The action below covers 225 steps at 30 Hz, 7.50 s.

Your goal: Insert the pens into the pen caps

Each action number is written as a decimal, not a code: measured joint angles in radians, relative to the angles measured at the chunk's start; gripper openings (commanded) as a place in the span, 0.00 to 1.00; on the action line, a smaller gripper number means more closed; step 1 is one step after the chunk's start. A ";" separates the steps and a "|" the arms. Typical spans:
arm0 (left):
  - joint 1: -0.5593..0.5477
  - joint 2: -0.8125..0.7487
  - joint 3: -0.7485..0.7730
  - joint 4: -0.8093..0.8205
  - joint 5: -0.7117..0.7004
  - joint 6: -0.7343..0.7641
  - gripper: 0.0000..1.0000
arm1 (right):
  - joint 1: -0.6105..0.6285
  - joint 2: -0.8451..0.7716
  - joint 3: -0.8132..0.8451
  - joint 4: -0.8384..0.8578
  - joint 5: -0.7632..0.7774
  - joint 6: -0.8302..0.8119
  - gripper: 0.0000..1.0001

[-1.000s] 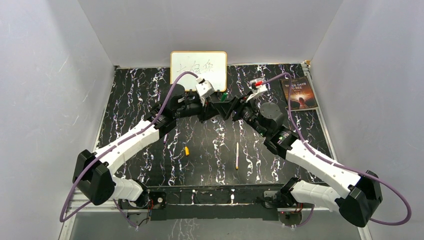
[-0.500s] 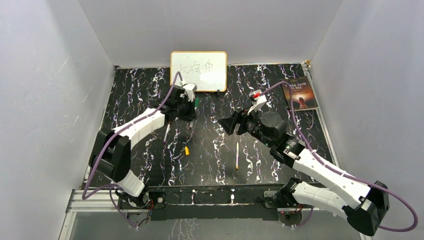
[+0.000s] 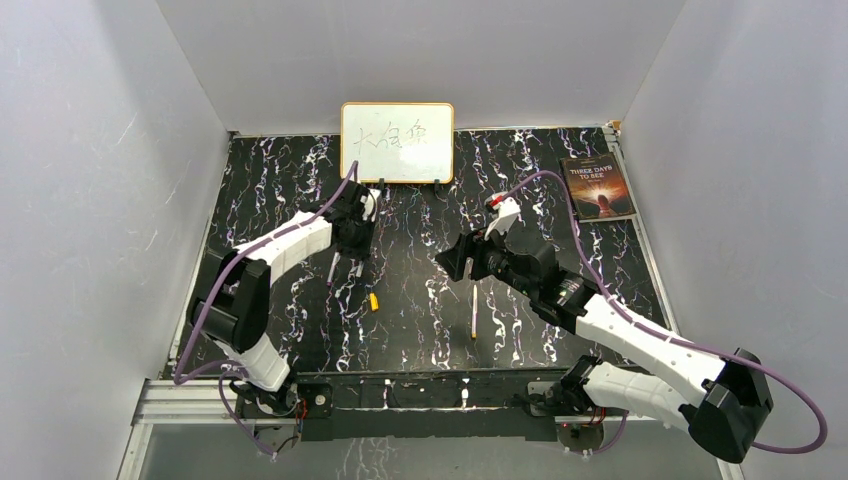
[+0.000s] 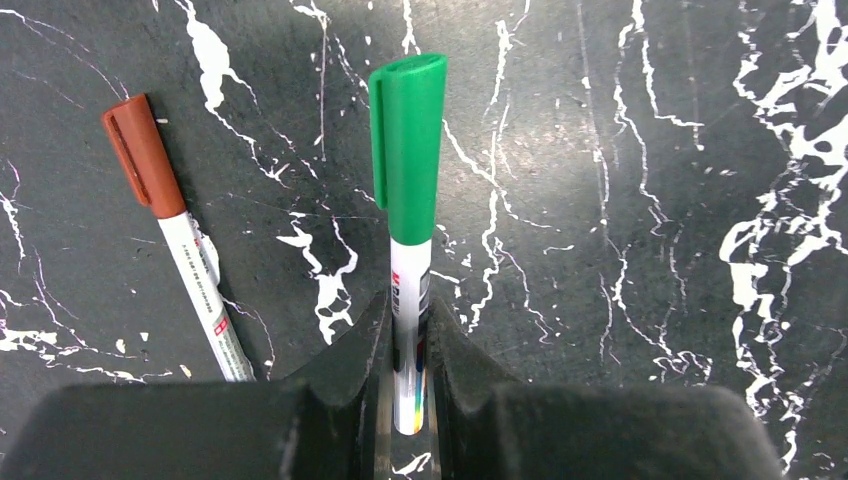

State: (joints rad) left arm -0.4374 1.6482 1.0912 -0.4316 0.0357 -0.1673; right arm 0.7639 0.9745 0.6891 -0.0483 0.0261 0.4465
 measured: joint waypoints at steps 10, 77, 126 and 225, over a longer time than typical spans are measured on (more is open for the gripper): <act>0.014 0.101 -0.001 -0.026 -0.085 0.003 0.00 | 0.000 0.000 -0.032 0.014 -0.001 0.004 0.66; -0.007 -0.064 0.066 0.056 0.006 -0.045 0.38 | -0.001 0.397 -0.021 -0.313 0.282 0.194 0.44; -0.051 -0.219 -0.278 0.781 0.536 -0.377 0.37 | -0.101 0.113 -0.004 -0.070 0.183 0.224 0.00; 0.207 -0.198 0.049 0.298 0.264 -0.016 0.00 | 0.336 0.870 0.423 -0.028 -0.083 0.023 0.00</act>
State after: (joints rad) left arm -0.2306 1.4502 1.1404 -0.1341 0.2996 -0.1837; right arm 1.0996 1.8446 1.1122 -0.0761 -0.0570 0.4698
